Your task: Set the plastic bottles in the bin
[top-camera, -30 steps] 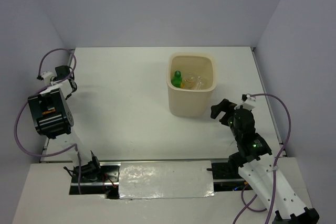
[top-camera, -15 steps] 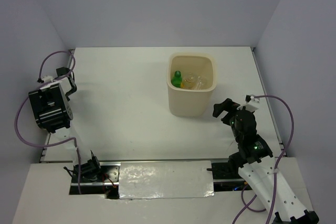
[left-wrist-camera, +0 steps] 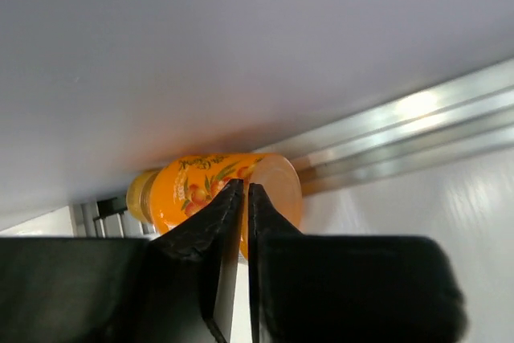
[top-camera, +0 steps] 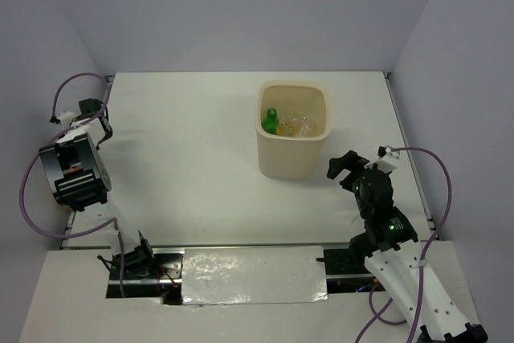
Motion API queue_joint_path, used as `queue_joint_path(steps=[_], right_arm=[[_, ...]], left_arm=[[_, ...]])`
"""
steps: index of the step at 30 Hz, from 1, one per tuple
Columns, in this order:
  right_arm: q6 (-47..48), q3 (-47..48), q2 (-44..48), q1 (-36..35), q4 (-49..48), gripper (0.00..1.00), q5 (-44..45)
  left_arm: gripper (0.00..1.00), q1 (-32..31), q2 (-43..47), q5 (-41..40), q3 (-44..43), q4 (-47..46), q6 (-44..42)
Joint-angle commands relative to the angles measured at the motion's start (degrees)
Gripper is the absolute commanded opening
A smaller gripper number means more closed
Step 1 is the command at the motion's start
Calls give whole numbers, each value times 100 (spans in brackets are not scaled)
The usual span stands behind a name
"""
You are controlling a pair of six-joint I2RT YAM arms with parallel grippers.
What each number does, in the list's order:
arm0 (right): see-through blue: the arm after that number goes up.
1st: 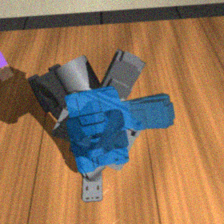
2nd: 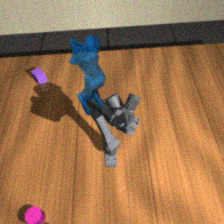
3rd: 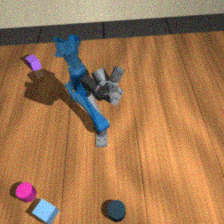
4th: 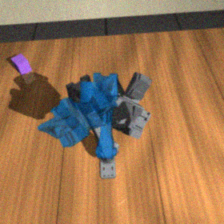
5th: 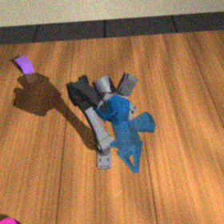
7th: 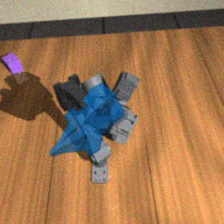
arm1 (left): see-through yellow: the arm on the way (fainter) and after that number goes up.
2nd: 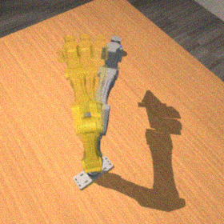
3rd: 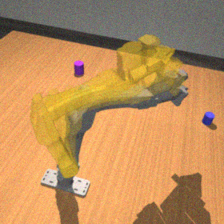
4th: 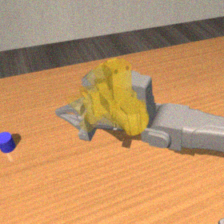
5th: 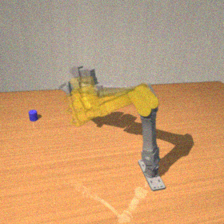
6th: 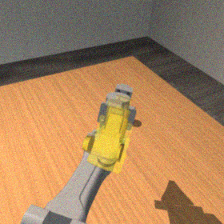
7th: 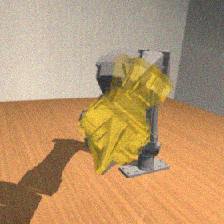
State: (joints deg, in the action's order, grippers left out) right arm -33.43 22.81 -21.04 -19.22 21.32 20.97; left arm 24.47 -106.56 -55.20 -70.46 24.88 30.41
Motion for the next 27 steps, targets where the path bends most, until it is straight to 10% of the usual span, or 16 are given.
queue_joint_path(steps=[1, 11, 27], right_arm=[[-50, -66, 56, 33, -137, 100, 170], [-67, -110, -146, 33, -234, 100, 83], [91, -171, -93, 33, -312, 100, 39]], left_arm=[[16, 5, 399, 396, -204, 349, 289], [99, 400, 2496, 3119, 988, -35, 1308], [99, 1296, 3976, 3912, 3775, -1618, 4103]])
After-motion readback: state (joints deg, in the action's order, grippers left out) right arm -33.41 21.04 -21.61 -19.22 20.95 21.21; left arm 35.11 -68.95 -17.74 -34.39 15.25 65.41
